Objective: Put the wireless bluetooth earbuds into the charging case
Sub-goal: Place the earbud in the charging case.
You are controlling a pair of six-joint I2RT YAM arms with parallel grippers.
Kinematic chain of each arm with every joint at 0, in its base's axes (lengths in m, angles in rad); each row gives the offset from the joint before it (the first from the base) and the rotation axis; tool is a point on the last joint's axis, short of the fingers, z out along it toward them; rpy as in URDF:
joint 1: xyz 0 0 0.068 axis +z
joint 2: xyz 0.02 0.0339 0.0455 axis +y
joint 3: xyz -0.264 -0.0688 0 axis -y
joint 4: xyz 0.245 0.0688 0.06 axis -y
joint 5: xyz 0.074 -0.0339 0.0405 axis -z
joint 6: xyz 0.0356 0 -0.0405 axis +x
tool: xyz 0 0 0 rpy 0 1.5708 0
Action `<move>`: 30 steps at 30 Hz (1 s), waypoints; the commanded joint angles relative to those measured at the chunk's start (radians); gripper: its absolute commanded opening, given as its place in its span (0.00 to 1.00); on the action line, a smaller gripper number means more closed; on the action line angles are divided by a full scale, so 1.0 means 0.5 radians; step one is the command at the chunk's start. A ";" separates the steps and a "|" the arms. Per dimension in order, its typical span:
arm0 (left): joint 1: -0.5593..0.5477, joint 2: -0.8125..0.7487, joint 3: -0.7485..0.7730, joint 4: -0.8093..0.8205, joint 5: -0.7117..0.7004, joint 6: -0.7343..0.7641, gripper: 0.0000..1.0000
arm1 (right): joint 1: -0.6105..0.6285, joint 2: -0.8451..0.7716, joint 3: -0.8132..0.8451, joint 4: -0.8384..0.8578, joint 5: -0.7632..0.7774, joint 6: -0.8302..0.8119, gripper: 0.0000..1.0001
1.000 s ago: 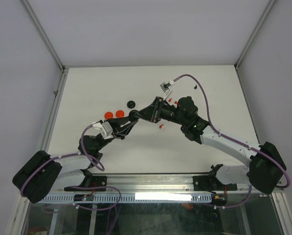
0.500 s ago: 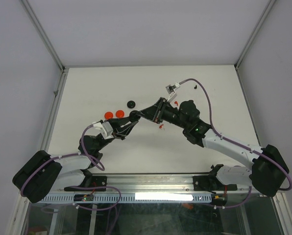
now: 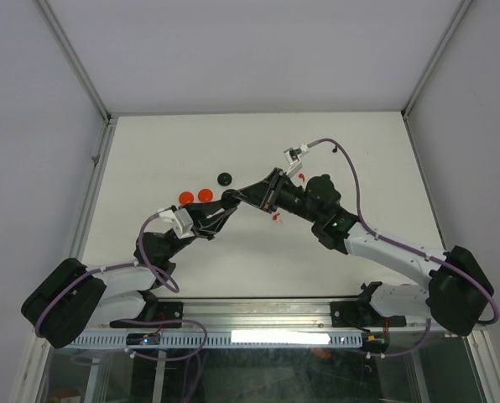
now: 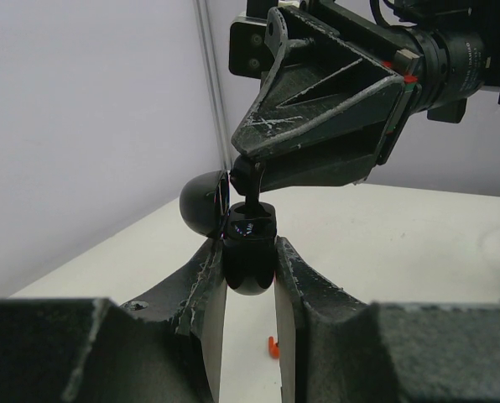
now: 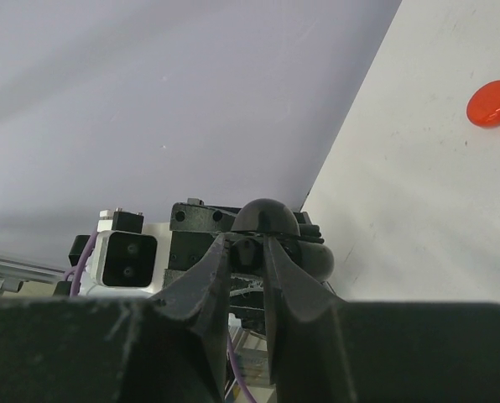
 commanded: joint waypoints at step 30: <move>0.000 -0.054 0.008 0.582 -0.242 -0.003 0.00 | 0.110 0.025 -0.010 -0.017 0.100 0.036 0.16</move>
